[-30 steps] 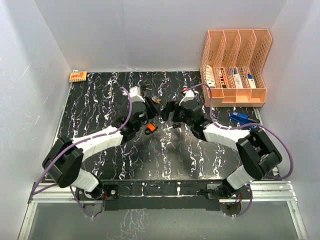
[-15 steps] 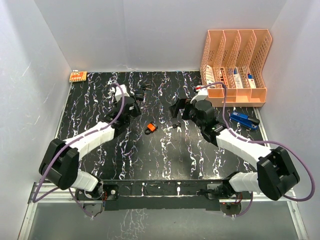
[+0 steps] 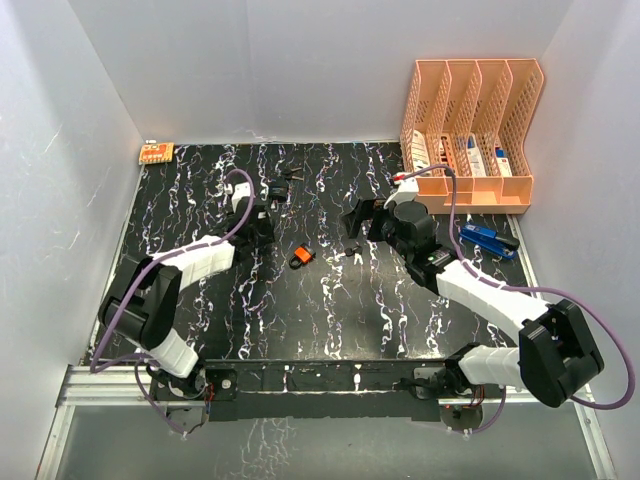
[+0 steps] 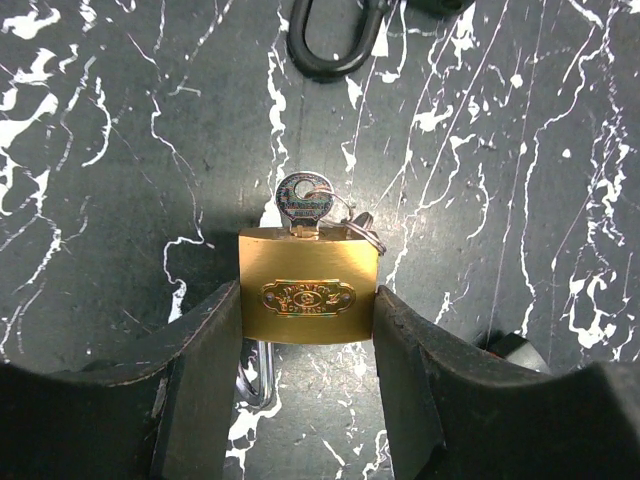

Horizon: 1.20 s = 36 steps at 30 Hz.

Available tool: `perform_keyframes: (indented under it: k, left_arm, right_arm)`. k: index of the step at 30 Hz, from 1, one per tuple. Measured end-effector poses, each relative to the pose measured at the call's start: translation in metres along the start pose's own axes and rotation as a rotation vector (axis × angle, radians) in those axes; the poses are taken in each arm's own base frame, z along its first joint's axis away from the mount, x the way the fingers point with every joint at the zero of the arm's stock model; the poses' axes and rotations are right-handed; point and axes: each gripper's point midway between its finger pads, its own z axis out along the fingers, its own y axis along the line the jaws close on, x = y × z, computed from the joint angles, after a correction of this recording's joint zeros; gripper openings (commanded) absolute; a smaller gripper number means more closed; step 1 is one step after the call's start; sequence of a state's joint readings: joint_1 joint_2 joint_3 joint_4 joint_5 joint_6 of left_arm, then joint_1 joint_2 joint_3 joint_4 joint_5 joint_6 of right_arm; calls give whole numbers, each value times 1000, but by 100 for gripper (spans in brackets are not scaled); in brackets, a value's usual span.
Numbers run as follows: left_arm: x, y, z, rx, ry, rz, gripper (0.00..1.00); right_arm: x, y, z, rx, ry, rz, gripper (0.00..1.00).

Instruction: Unlock with the key

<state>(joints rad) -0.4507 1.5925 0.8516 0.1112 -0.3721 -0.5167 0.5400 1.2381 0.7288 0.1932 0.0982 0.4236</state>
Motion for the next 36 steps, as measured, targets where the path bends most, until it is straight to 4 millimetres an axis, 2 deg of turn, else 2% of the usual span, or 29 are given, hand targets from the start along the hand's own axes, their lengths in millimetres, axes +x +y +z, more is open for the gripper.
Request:
perform_keyframes:
  k: [8, 10, 11, 13, 14, 20, 23, 27, 31, 33, 36]
  left_arm:
    - [17, 1, 16, 30, 63, -10, 0]
    - [21, 1, 19, 39, 80, -13, 15]
    - [22, 1, 20, 41, 86, -14, 30]
    - [25, 1, 22, 50, 99, -16, 47]
    - [25, 1, 22, 53, 101, -17, 61]
    - [21, -3, 22, 77, 94, -18, 97]
    - [17, -4, 20, 83, 84, -11, 98]
    - [-4, -8, 5, 108, 33, -15, 98]
    - [-45, -16, -29, 170, -83, -53, 98]
    - [-64, -19, -54, 223, -161, -86, 97]
    - [-75, -17, -84, 282, -231, -124, 97]
  right_arm:
    - [5, -1, -1, -6, 21, -4, 98]
    - [6, -1, -1, -9, 25, -4, 98]
    - [8, -1, 0, -9, 29, -4, 98]
    - [14, -2, 2, -6, 52, -6, 98]
    - [19, -4, 4, -2, 73, -8, 98]
    - [54, -16, 15, 47, 212, -18, 94]
    - [76, -26, 18, 91, 297, -24, 87]
    - [93, -33, 22, 127, 376, -23, 75]
    - [105, -36, 24, 151, 428, -5, 65]
    - [110, -37, 26, 159, 448, 7, 60]
    - [116, -37, 27, 168, 474, 25, 59]
